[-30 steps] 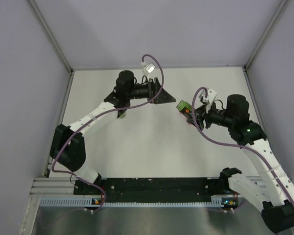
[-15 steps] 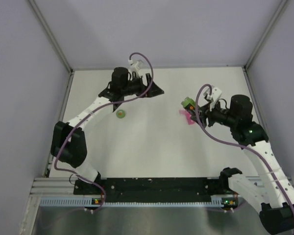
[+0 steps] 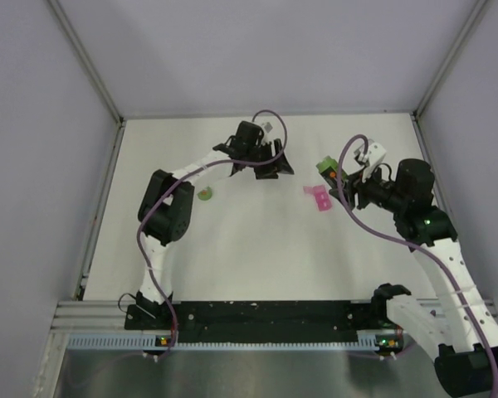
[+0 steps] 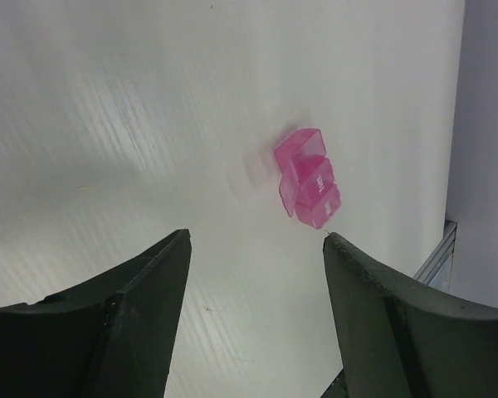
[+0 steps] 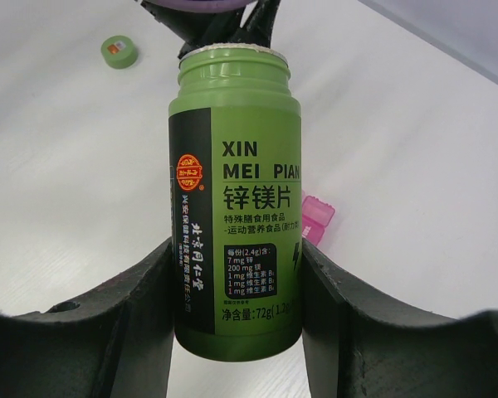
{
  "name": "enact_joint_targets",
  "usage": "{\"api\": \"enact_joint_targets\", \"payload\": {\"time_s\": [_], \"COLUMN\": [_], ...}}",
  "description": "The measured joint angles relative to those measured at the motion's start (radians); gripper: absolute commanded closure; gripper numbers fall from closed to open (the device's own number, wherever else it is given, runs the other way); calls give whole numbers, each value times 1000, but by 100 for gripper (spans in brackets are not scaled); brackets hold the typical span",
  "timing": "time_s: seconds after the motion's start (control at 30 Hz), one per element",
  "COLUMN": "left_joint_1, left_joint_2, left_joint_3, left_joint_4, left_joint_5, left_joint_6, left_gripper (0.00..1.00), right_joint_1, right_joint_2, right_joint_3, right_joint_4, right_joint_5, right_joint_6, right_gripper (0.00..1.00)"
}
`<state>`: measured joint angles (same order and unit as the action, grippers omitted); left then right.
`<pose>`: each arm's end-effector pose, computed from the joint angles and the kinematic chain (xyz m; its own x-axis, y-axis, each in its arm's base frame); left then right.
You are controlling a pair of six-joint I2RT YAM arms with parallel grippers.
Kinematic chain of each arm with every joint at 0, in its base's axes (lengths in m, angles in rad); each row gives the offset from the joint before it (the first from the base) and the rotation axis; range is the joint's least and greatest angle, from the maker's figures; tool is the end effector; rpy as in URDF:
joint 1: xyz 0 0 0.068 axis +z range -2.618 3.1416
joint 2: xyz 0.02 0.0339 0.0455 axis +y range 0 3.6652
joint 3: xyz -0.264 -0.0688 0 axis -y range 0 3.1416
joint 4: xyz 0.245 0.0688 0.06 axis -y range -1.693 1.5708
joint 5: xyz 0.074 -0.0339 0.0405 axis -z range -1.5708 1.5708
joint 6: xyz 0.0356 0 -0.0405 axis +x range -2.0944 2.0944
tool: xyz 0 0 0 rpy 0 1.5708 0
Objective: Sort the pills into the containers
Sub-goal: Pick up the pill container at the center of the board.
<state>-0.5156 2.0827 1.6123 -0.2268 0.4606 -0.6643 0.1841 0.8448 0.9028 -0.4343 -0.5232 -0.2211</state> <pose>0.4064 -0.2485 0.2181 -0.8949 -0.1276 -0.4277 0.2368 0.6765 -0.6973 0.1770 0.0511 0.3465 -0.2175 -0.2337 -0.9477 -0.6797 0.7331 -0.0248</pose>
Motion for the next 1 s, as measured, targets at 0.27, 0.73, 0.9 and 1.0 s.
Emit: {"api": "enact_joint_targets", "payload": {"time_s": [0.27,0.73,0.9,1.0], "left_joint_1": [-52,-112,-123,-127], "left_joint_2": [140,263,275,281], "left_joint_3": [132,210,219,222], "left_joint_4": [-40,-27,-27,-19], "left_joint_5": [-9,6,10,13], "left_joint_6": [-53,-155,-176,-183], "left_gripper": [42,55,62,65], "right_joint_1": [-18,-24,-24,-24], "right_joint_2": [-12,-27,-27,-33], "right_joint_3": [0,-13,-16,-29], "right_joint_4": [0,1,2,1], "right_joint_5": [3,3,2,3], "right_joint_6": [5,5,5,5], "right_gripper": [100,100,100,100]}}
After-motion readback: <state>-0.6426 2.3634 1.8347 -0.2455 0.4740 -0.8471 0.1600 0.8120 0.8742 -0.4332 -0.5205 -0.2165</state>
